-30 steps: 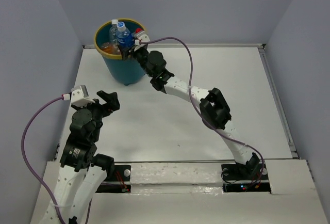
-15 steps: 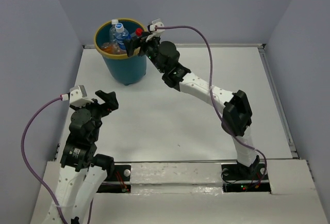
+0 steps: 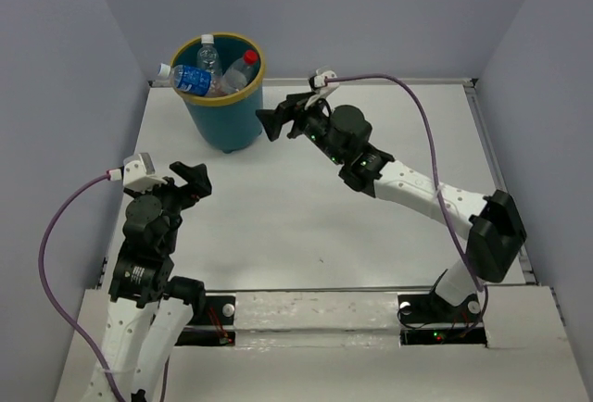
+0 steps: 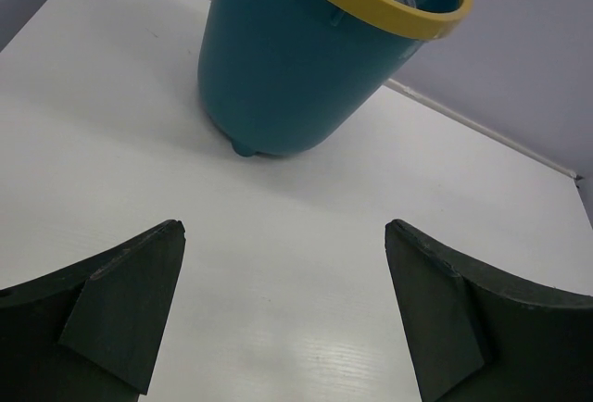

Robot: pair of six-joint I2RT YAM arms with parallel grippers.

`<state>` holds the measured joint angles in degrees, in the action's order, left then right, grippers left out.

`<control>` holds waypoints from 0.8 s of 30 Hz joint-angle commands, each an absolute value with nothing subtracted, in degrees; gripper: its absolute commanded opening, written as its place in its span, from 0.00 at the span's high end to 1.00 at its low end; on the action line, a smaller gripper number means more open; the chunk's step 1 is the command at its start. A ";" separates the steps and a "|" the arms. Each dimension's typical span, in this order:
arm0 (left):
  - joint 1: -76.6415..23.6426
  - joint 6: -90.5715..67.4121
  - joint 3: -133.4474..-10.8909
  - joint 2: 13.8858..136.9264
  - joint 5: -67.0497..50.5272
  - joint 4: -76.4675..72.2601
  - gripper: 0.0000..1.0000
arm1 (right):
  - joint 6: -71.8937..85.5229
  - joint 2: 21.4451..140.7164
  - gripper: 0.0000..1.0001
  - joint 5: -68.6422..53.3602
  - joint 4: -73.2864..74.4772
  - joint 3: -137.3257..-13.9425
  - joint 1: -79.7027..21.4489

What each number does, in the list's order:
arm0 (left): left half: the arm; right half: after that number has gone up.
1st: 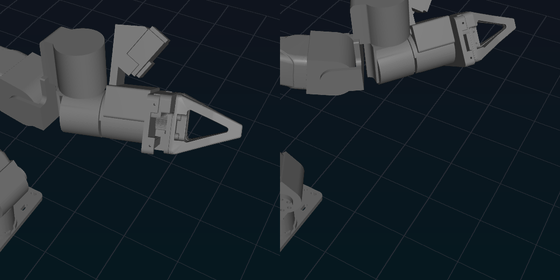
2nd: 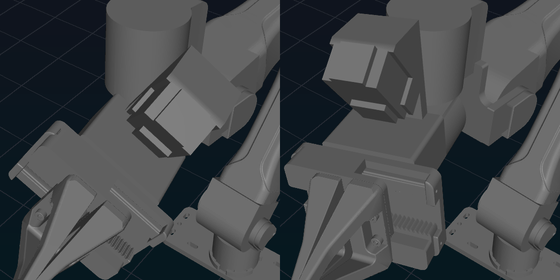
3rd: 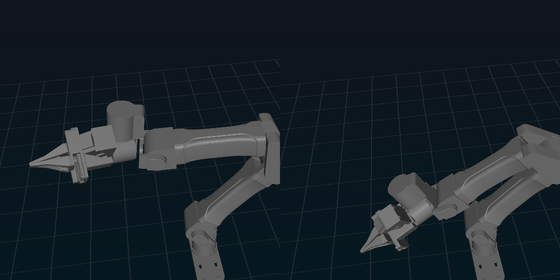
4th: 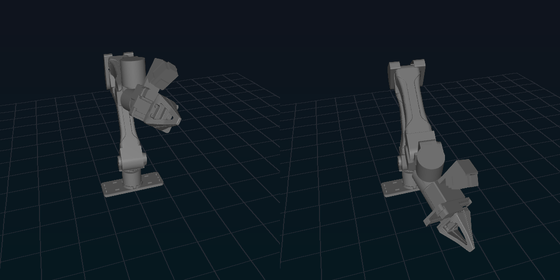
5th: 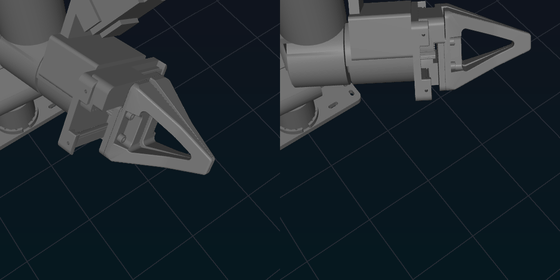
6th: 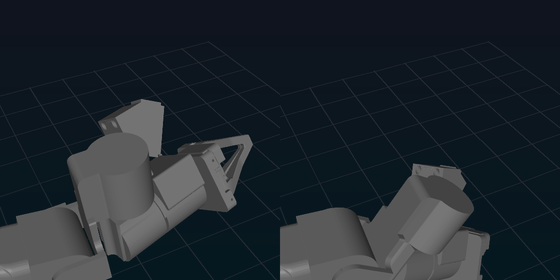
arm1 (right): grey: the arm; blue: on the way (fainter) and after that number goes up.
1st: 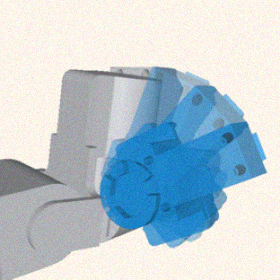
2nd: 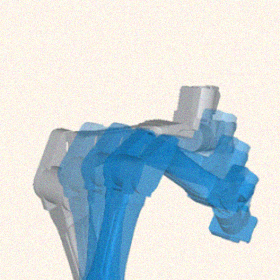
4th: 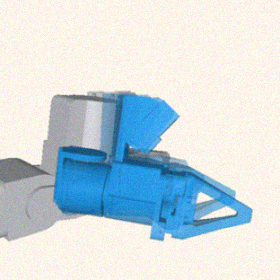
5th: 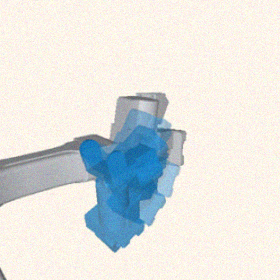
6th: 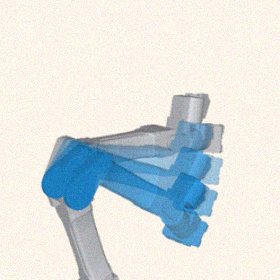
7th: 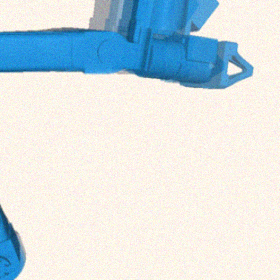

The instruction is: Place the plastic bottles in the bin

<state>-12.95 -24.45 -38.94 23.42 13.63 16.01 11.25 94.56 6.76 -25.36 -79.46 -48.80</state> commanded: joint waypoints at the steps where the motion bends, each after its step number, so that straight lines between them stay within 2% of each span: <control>1: -12.04 -23.38 -39.20 22.50 11.87 13.19 0.01 | 13.71 84.06 0.00 9.83 -27.95 -67.81 -49.04; 7: -11.87 -22.33 -38.41 22.06 5.11 10.64 0.01 | 18.53 72.53 0.00 12.57 -24.36 -53.21 -49.04; 11: -11.95 -24.08 -37.88 20.48 -7.42 7.75 0.01 | 23.46 63.21 0.00 11.33 -20.40 -43.53 -49.04; 13: -11.95 -25.04 -36.65 19.43 -12.71 4.50 0.01 | 23.12 55.66 0.00 14.74 -16.89 -38.88 -49.04; 15: -11.95 -25.92 -36.13 19.77 -15.63 2.47 0.01 | 21.54 49.86 0.00 17.39 -12.07 -36.66 -49.04; 19: -11.95 -26.72 -36.47 20.74 -20.55 -3.50 0.01 | 18.64 31.00 0.00 23.10 -4.76 -34.45 -49.04; 24: -12.04 -27.16 -38.05 21.79 -23.29 -9.39 0.01 | 13.90 17.35 0.00 28.12 -0.70 -34.54 -49.04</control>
<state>-12.25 -26.28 -36.29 20.86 -17.17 -0.21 18.52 24.23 21.67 -4.93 -34.06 -48.80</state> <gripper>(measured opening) 0.989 0.994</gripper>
